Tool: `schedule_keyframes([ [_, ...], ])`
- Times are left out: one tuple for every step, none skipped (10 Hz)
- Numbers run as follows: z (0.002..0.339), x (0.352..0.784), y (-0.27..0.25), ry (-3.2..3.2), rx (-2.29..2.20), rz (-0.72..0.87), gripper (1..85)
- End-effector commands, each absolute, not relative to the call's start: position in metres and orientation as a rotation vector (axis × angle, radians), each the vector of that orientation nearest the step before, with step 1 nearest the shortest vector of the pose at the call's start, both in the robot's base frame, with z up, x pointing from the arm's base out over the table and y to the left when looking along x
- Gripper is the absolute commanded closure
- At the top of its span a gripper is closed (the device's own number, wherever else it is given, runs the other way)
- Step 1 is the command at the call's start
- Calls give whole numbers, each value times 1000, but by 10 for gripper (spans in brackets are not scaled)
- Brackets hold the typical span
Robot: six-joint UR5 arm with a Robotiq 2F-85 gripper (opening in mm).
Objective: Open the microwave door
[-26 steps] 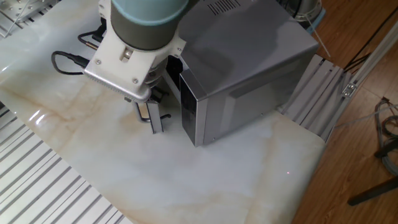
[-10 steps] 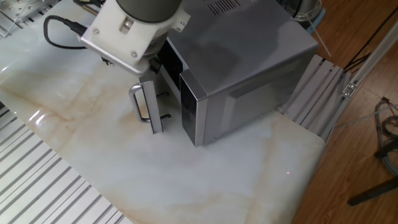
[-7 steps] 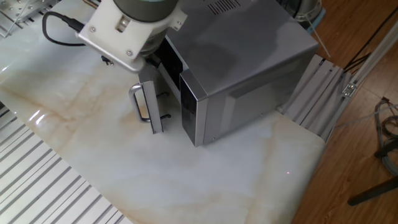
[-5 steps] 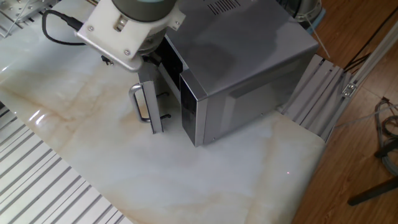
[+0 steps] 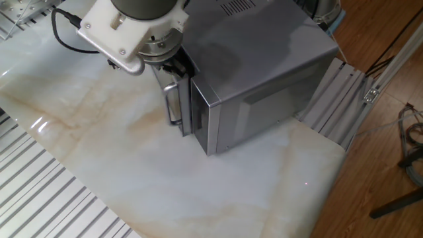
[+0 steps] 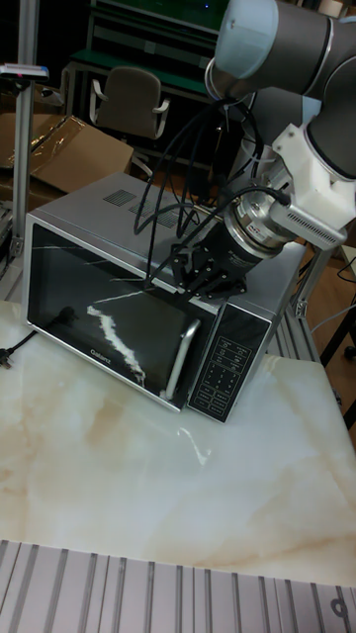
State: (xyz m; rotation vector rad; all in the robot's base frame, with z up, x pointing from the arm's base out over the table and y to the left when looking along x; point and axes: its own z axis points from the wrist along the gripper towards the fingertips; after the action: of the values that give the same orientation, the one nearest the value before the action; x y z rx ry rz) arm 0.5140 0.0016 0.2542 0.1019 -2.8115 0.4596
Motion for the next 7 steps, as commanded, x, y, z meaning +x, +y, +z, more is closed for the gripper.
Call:
schedule_keyframes([
  [256, 513, -2, -2802, 137, 464, 840],
  [262, 515, -17, -2777, 200, 542, 840],
  [268, 519, -32, -2756, 276, 621, 840],
  [273, 519, -39, -2734, 301, 657, 840],
  [276, 510, -39, -2706, 267, 659, 840],
  [287, 504, -52, -2656, 260, 728, 840],
  [293, 493, -53, -2624, 204, 734, 840],
])
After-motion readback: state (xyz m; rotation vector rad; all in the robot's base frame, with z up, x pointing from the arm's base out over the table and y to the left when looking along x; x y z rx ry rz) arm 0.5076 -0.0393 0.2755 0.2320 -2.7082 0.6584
